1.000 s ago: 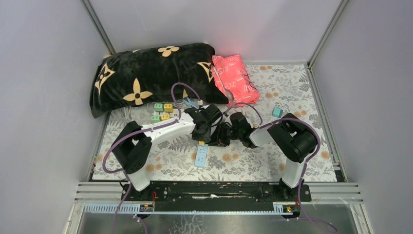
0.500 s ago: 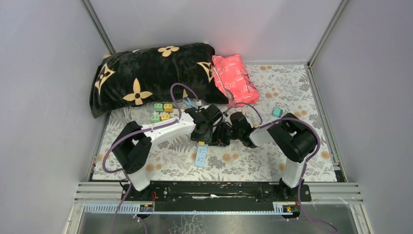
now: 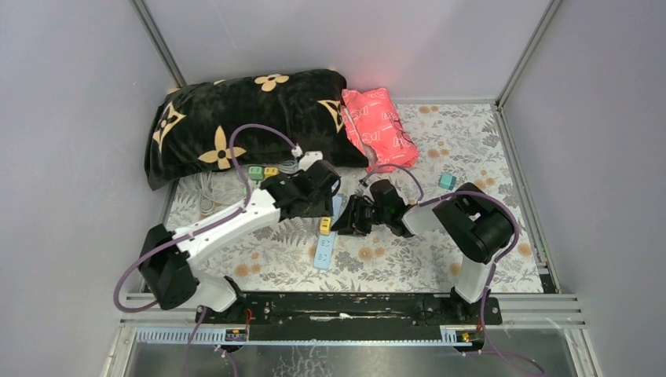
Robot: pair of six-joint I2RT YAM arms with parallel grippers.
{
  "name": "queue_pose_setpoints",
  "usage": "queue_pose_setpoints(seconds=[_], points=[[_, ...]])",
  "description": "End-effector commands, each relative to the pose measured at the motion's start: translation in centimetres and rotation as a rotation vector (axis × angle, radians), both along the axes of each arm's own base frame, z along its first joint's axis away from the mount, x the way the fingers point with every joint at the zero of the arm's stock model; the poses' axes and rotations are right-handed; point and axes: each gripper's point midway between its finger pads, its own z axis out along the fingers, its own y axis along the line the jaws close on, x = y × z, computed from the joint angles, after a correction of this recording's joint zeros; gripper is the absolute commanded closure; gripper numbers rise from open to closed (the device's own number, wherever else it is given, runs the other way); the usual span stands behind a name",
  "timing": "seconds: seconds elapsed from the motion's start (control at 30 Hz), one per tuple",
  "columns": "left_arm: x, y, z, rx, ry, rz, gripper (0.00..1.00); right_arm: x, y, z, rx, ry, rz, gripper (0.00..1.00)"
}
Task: Insert the plug
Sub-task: Insert the plug into the socket, then pick up the plug from the center of the board.
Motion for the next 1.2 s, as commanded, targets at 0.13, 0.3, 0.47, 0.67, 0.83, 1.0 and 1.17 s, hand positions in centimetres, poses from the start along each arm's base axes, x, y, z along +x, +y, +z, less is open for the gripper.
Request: queue_pose_setpoints(seconds=[0.13,0.3,0.47,0.67,0.83,1.0,1.17], points=[[1.1,5.4,5.5,0.001,-0.239,0.151,0.28,2.0,-2.3,1.6,-0.184,-0.128,-0.069,0.43],[0.9,8.4,8.7,0.007,-0.364,0.174,0.21,2.9,-5.1,3.8,-0.331,-0.214,-0.121,0.32],[1.0,10.4,11.4,0.04,-0.486,0.153,0.2,4.6,-9.5,6.2,-0.561,-0.322,-0.194,0.23],[1.1,12.0,12.9,0.091,-0.604,0.106,0.2,6.6,-16.0,8.6,-0.829,-0.348,-0.32,0.17],[0.5,12.7,12.2,0.107,-0.622,0.072,0.19,6.6,-22.0,9.4,-0.968,-0.247,-0.487,0.1],[-0.4,13.9,11.6,0.126,-0.628,0.073,0.15,5.1,-26.8,8.7,-1.039,-0.114,-0.659,0.01],[-1.0,15.5,11.7,0.136,-0.661,0.12,0.01,4.7,-28.8,7.8,-1.046,-0.048,-0.756,0.01]])
